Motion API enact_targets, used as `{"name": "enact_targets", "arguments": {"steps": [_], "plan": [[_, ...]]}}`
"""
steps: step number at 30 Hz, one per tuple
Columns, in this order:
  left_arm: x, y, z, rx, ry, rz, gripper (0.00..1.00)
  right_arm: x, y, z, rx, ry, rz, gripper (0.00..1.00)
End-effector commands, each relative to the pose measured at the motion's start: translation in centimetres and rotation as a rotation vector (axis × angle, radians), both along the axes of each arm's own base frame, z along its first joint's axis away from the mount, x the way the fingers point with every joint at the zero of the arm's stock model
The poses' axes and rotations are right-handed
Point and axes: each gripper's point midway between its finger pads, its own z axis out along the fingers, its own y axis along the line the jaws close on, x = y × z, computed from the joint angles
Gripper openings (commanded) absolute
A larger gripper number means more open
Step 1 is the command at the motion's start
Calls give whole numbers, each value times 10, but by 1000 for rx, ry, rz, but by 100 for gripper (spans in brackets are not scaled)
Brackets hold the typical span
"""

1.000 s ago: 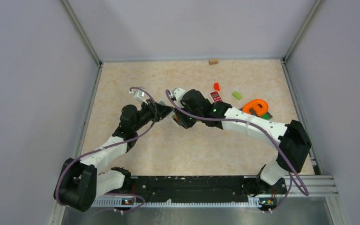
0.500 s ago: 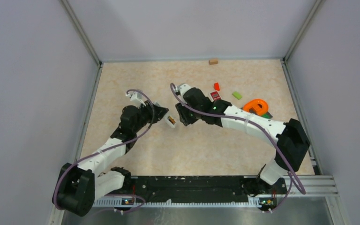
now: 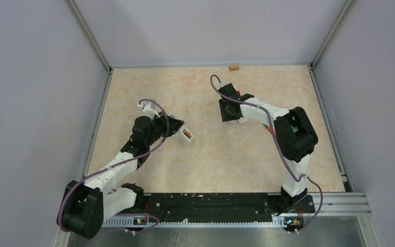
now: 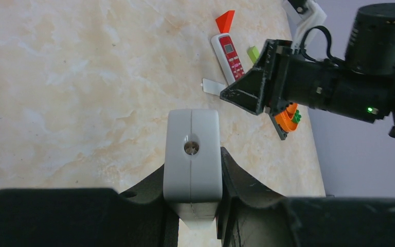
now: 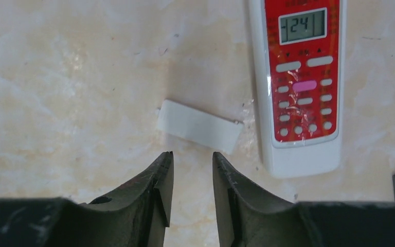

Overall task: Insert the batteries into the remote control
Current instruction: Adjust the battery cover at the center of the board.

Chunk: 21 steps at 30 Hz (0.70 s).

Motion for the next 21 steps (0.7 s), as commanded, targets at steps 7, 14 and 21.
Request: {"name": "enact_targets", "arguments": {"steps": [7, 14, 21], "plan": [[2, -7, 16, -24, -54, -36, 0, 57, -14, -5, -75, -96, -157, 25], [2, -8, 15, -26, -50, -43, 0, 61, -25, -22, -107, -87, -212, 22], [0, -8, 14, -25, -48, -44, 0, 44, -31, -37, -136, -11, -197, 19]]}}
